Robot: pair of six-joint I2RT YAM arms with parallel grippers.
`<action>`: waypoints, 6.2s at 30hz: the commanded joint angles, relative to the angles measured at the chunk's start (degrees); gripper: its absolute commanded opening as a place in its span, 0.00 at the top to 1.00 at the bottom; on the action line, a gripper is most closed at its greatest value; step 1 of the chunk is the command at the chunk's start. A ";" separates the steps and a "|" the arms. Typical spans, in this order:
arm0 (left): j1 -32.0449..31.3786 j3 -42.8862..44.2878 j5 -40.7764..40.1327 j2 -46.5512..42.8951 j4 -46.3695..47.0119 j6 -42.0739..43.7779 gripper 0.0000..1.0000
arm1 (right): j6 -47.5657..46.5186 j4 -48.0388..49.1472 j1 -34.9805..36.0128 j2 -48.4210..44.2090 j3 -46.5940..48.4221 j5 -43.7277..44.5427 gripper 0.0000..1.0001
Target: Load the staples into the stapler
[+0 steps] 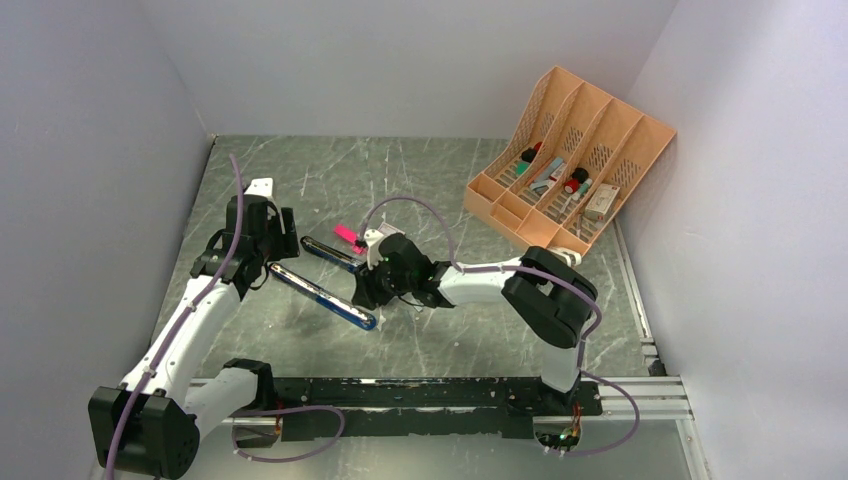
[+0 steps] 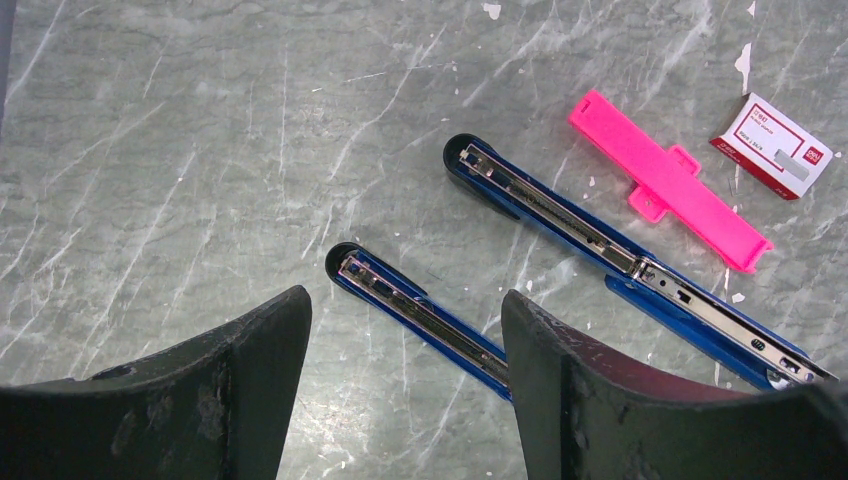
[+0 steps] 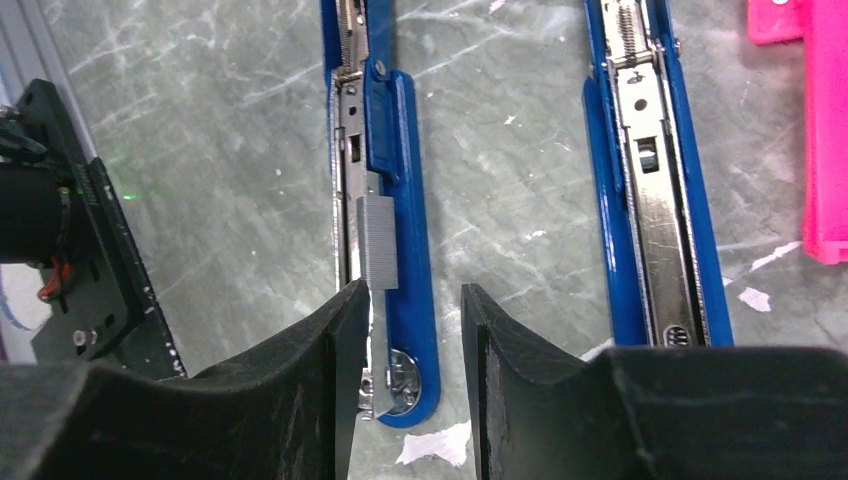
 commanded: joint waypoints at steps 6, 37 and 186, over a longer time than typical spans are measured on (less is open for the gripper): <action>-0.39 0.18 1.46 -0.46 1.89 0.79 0.26 | 6.46 6.49 -0.39 0.31 -1.08 -4.29 0.55; -0.57 0.10 1.50 -0.44 1.90 0.92 0.26 | 11.09 7.21 -0.59 4.95 -0.61 -4.83 0.65; -1.23 -0.05 1.42 -1.03 2.00 0.84 0.26 | -5.57 -25.25 12.17 3.18 17.56 21.57 0.91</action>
